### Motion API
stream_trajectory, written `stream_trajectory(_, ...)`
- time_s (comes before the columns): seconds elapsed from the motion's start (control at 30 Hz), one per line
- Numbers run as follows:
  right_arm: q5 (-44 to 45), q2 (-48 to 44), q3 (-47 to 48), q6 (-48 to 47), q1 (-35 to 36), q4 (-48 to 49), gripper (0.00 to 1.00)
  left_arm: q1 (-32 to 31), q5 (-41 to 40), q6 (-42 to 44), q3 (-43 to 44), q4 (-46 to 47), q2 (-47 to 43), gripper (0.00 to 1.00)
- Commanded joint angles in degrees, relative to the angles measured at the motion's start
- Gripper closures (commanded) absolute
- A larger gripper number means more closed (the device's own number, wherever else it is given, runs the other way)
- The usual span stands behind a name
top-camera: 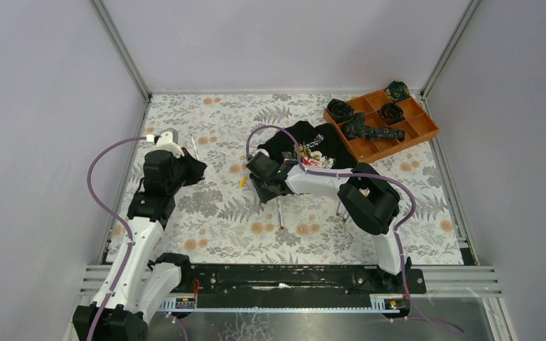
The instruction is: Insert the pens into the pen caps
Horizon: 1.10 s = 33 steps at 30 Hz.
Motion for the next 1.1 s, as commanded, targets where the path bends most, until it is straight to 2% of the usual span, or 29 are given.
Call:
stream_trajectory(0.0,0.2,3.4,2.0,2.4,0.6,-6.7,0.70,0.4,1.4,0.6,-0.3,1.8,-0.7,1.00)
stream_trajectory(0.13,1.8,5.0,3.3,2.5,0.8,-8.5,0.79,0.1,2.8,-0.2,-0.9,2.3,-2.2,1.00)
stream_trajectory(0.3,4.5,5.5,3.7,2.8,0.8,-10.7,1.00,-5.0,2.9,-4.5,-2.9,4.9,-3.2,1.00)
stream_trajectory(0.57,0.7,-5.6,-0.6,5.8,0.6,-5.2,1.00,-16.6,6.3,-12.5,-12.9,18.4,-3.9,1.00)
stream_trajectory(0.83,3.0,-20.9,-7.6,12.2,0.5,2.1,1.00,-17.9,19.3,-15.2,-20.4,28.2,-4.0,1.00)
stream_trajectory(1.07,5.2,-31.2,-11.8,18.0,0.1,9.5,1.00,-22.1,23.8,-16.2,-21.4,33.3,-3.4,1.00)
